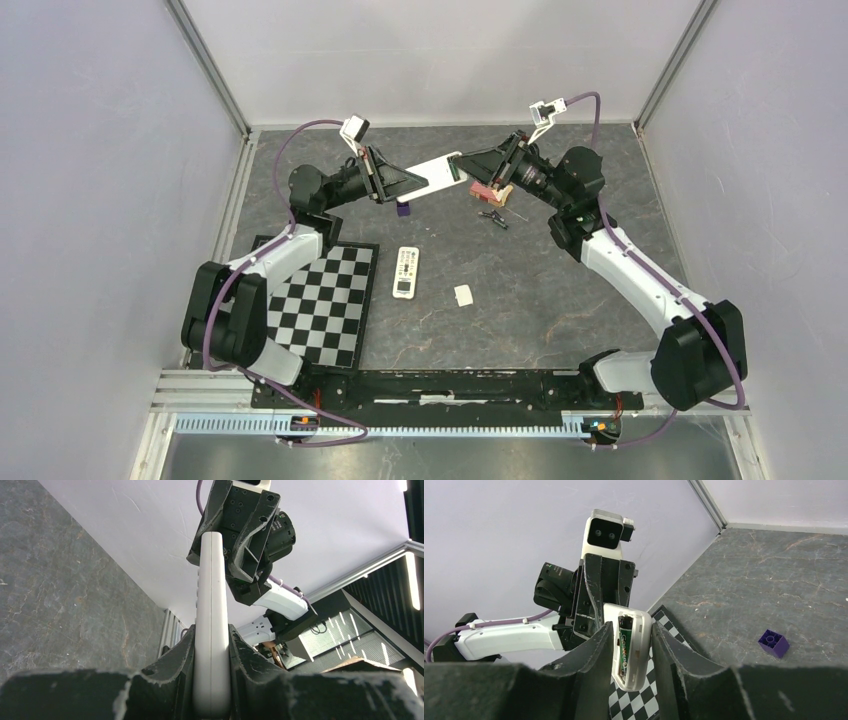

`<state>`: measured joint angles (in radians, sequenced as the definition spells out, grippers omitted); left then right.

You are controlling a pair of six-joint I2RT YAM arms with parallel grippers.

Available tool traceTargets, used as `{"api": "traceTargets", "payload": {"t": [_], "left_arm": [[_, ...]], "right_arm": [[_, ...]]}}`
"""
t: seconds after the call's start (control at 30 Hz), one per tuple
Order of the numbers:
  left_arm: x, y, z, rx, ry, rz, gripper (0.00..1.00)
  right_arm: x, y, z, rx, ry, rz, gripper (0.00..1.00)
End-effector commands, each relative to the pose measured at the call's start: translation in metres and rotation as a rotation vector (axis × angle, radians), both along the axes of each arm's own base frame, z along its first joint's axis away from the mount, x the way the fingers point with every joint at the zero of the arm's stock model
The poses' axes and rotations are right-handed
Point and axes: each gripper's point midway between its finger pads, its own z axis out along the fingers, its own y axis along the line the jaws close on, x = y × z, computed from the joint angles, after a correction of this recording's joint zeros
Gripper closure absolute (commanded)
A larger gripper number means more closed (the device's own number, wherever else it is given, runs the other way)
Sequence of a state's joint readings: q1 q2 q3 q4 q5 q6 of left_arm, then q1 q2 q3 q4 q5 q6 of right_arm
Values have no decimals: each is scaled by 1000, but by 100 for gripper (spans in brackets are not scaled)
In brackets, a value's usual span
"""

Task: Load the batteries into the remote control

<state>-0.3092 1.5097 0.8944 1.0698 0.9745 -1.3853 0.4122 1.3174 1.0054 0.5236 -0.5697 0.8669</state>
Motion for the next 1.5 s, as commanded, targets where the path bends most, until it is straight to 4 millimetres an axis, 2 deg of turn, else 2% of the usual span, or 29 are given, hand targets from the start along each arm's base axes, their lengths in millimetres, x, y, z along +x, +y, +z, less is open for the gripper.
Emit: {"api": "traceTargets", "payload": {"t": [0.0,0.17,0.33,0.5,0.57,0.7,0.8,0.9,1.0,1.1,1.17,1.2,1.27,1.33,1.47], "left_arm": [[-13,4,24,-36,-69,-6,98],[-14,4,27,-39,-73,-13,98],[-21,4,34,-47,-114,-39,98],[-30,5,39,-57,-158,-49,98],[-29,5,38,-54,-152,-44,98],[-20,5,30,-31,-123,-20,98],[-9,6,17,1,-90,20,98],[8,14,-10,59,-18,94,98],[27,29,-49,160,82,206,98],[36,45,-83,268,156,295,98],[38,54,-98,331,187,339,98],[36,56,-103,358,191,349,98],[33,58,-106,382,188,354,98],[29,58,-106,383,176,344,98],[22,55,-103,378,161,301,98]], "right_arm": [[-5,3,7,6,-52,31,62],[-2,5,1,-11,-61,22,64],[2,6,-7,-16,-41,9,80],[6,7,-12,-21,-21,2,82],[7,7,-15,-27,-10,-3,76],[6,3,-6,-22,-29,-10,48],[5,-5,7,-11,-55,-20,31],[1,-15,15,-19,-106,-45,20],[3,-28,11,-38,-124,-83,17],[10,-43,-24,-88,-64,-111,21],[19,-53,-63,-179,-6,-147,26],[26,-60,-89,-258,36,-186,29],[36,-77,-136,-413,90,-264,34],[42,-93,-171,-522,128,-337,35],[54,-108,-210,-695,136,-409,41]]}}
